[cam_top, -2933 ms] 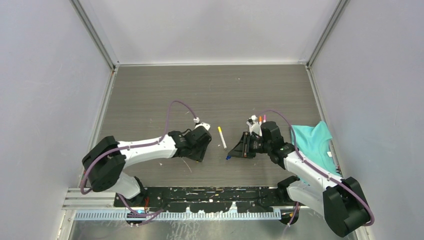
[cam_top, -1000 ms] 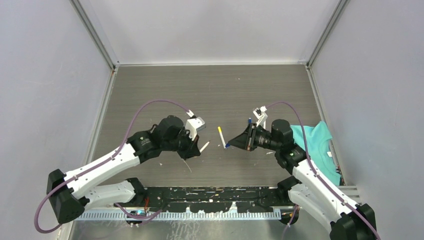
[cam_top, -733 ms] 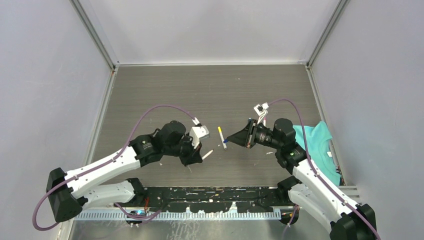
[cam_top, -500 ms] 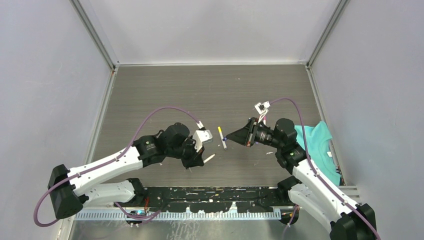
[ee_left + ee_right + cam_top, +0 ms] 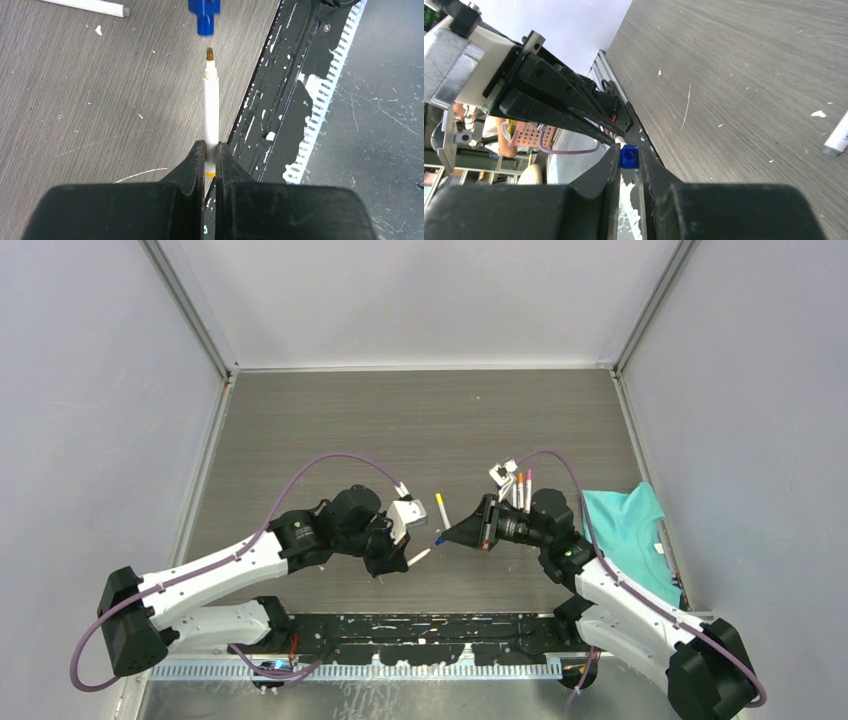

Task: Insert the pens into the pen caps
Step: Insert the pen cap onto the pen, then press the pen cap onto the pen.

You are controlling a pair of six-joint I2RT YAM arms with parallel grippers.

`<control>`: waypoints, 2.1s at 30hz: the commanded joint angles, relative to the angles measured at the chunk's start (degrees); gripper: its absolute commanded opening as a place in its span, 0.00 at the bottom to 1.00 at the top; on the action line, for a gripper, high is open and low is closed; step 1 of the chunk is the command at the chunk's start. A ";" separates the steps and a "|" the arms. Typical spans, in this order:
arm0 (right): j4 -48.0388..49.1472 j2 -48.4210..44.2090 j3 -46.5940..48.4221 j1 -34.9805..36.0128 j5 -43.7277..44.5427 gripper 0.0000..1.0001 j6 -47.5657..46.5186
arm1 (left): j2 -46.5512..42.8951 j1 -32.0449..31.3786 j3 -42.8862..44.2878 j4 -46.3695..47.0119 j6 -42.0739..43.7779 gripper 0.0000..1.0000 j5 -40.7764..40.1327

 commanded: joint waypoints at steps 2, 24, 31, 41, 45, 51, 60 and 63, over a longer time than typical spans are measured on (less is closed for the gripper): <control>8.81 1.53 -0.98 2.85 1.64 0.04 2.12 | -0.43 -0.01 0.99 3.18 0.26 0.00 0.79; 14.19 5.84 -2.24 4.85 -0.89 0.05 4.78 | -1.59 0.05 1.03 4.21 -0.65 0.00 -1.07; 15.91 6.87 -2.99 5.78 -1.46 0.04 6.18 | -1.18 0.03 1.60 5.01 -2.46 0.00 -2.01; 9.00 5.72 -4.90 6.47 -0.76 0.04 2.22 | 0.93 -4.73 -1.66 13.78 -10.16 0.00 -9.74; 7.37 5.88 -6.40 6.61 -0.21 0.04 0.51 | 2.37 -8.31 -5.04 20.17 -12.20 0.00 -14.35; 8.01 7.94 -10.01 6.75 1.23 0.04 0.13 | 5.64 -11.28 -10.79 29.47 -13.91 0.00 -18.87; 10.06 11.15 -12.60 6.80 3.52 0.04 -1.06 | 14.68 -15.47 -15.57 39.35 -15.12 0.00 -21.38; 11.31 12.59 -12.99 6.83 3.56 0.04 -0.86 | 16.53 -16.14 -16.64 41.73 -15.74 0.00 -21.94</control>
